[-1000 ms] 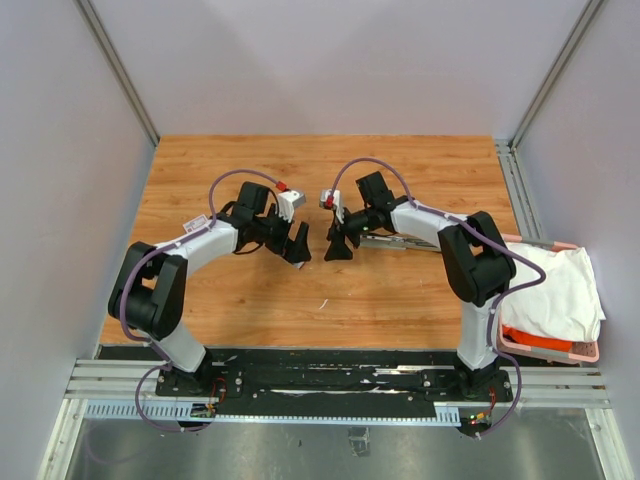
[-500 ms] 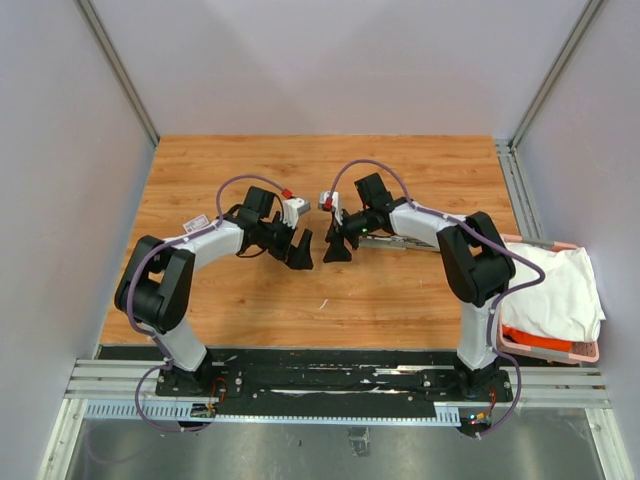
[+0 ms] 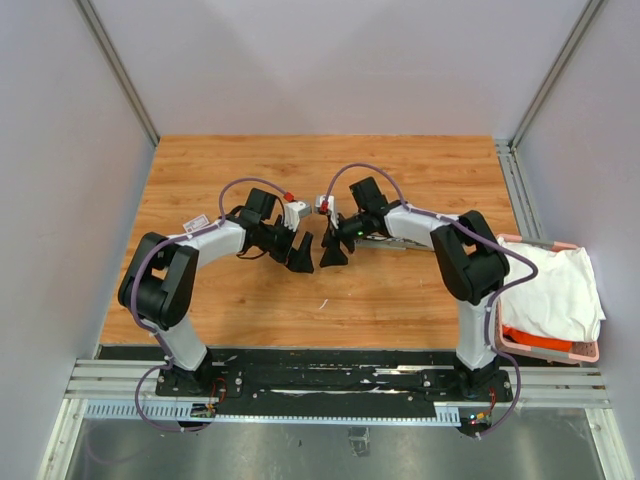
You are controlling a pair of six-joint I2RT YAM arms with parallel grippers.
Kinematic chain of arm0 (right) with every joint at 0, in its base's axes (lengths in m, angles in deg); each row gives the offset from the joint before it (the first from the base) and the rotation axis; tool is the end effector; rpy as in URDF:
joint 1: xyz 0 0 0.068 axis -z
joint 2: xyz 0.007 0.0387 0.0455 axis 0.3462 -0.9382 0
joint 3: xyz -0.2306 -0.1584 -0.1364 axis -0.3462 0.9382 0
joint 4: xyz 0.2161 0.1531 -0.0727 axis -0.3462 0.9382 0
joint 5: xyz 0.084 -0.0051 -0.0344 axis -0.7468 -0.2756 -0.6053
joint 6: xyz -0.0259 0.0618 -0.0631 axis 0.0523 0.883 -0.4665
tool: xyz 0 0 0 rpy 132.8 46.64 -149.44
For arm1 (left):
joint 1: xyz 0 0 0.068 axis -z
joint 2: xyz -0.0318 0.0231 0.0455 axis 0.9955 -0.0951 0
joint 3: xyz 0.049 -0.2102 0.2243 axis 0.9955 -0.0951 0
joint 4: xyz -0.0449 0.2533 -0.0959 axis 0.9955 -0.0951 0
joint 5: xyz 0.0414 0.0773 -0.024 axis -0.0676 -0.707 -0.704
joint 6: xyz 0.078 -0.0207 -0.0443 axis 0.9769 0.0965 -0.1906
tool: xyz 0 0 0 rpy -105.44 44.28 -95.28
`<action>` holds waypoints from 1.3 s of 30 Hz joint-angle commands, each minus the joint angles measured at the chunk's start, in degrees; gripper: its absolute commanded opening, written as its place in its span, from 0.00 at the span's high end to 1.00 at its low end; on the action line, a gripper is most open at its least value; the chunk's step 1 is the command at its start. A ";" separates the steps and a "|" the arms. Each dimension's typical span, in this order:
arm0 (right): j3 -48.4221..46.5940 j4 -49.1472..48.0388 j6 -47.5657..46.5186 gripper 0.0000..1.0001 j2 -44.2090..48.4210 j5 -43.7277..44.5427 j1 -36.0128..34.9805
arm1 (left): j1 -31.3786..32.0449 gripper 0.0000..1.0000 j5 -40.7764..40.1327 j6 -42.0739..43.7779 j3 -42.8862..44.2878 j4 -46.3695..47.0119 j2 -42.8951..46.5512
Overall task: Unload the staples from the stapler
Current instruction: Adjust the stapler in the staple box.
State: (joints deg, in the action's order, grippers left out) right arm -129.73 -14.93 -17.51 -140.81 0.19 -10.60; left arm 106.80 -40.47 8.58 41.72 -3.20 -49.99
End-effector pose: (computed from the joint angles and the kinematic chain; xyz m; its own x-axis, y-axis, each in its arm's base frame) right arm 0.3620 0.2941 0.1776 -0.1879 -0.4511 -0.8725 -0.9787 0.0115 0.2048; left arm 0.3249 -0.1828 0.1647 -0.6818 0.4053 -0.6090 0.7009 0.6004 -0.3851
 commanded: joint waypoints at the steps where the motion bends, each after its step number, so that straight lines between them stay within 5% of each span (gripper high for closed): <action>1: 0.16 -3.97 7.55 0.29 -3.63 -2.43 -1.09 | 0.32 0.02 3.08 -0.17 -0.08 0.23 0.12; 9: 2.52 -8.00 10.31 0.28 -4.75 8.69 -1.81 | 0.29 0.02 5.31 -0.18 -0.53 0.20 0.12; 15: 4.33 -7.87 3.87 0.25 -5.26 13.22 -3.93 | 0.32 0.02 6.52 -0.62 -0.58 0.46 -0.37; 28: 10.19 -10.89 -0.33 0.24 -3.09 16.90 -6.23 | 0.13 0.02 8.47 -1.44 -1.21 1.25 -0.35; 39: 12.95 -15.91 18.76 0.23 0.27 17.13 -3.35 | -2.31 0.02 10.89 -5.11 -2.24 4.90 0.76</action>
State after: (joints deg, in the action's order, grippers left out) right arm -119.50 -35.03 -9.93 -140.13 17.34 -14.40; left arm 105.10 -31.10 5.26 40.14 -1.50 -50.04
